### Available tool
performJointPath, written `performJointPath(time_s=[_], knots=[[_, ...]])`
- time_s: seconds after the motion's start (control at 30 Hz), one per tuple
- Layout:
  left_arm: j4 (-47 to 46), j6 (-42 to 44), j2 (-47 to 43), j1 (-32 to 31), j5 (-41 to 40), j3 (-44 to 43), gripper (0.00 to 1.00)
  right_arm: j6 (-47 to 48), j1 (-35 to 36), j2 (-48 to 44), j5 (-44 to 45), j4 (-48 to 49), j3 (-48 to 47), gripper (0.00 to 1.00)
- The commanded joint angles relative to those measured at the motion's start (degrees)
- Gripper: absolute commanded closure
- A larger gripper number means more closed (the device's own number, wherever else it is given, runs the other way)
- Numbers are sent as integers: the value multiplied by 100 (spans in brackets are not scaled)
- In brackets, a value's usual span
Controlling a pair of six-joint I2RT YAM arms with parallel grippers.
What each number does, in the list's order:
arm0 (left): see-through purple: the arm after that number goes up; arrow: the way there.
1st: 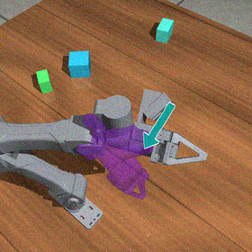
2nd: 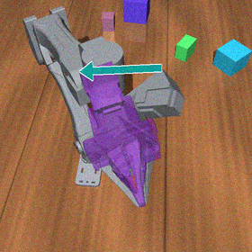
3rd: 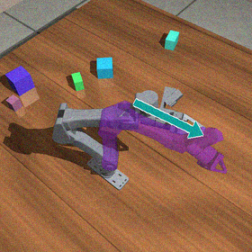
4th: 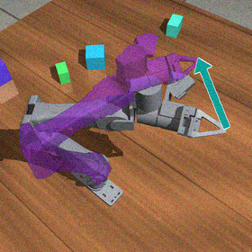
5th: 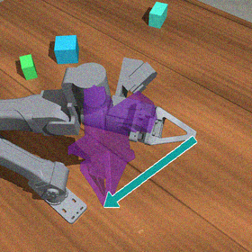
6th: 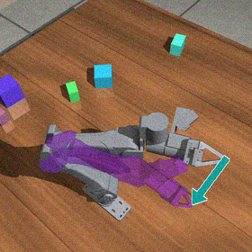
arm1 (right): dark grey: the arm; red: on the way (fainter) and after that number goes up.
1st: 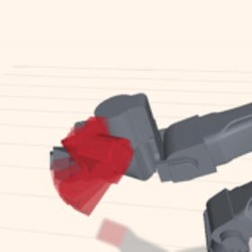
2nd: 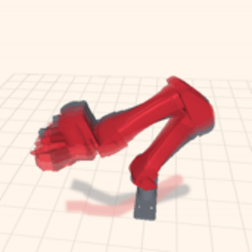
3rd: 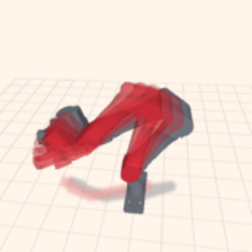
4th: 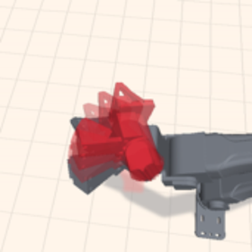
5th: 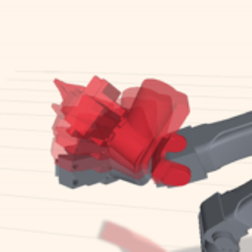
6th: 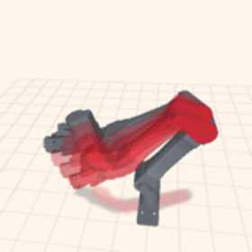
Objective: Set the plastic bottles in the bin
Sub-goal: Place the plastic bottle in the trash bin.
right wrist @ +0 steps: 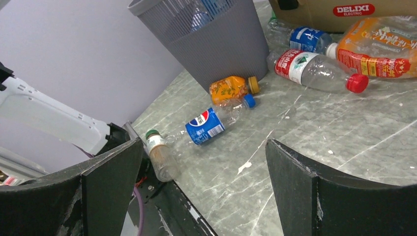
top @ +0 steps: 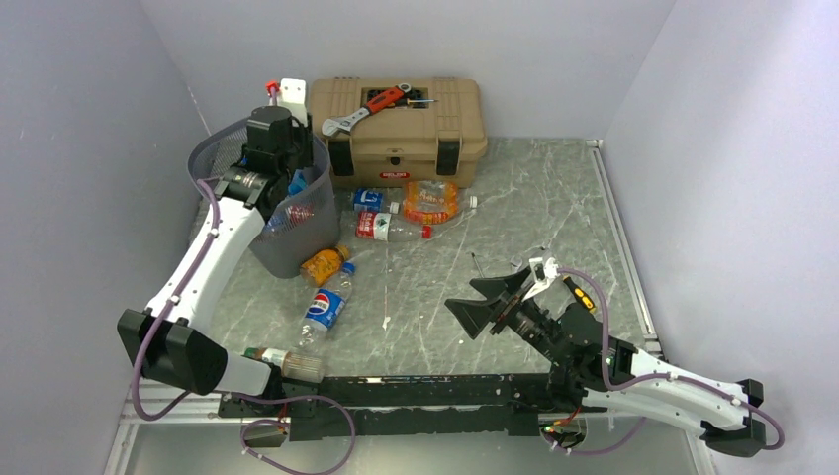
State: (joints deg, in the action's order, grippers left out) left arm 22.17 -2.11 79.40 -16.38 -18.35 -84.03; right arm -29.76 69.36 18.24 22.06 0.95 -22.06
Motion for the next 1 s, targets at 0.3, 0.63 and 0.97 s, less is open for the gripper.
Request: performJointPath(time_s=[0.3,0.63,0.97], knots=[[32,-691,257,36,345,583,100,-18,25,370,43,223,-20,0],[239,-971,138,55,296,446,25,25,24,461,111,78,-123,0],[243,-692,-943,3,-36,-393,1,167,25,534,243,-57,-308,0]])
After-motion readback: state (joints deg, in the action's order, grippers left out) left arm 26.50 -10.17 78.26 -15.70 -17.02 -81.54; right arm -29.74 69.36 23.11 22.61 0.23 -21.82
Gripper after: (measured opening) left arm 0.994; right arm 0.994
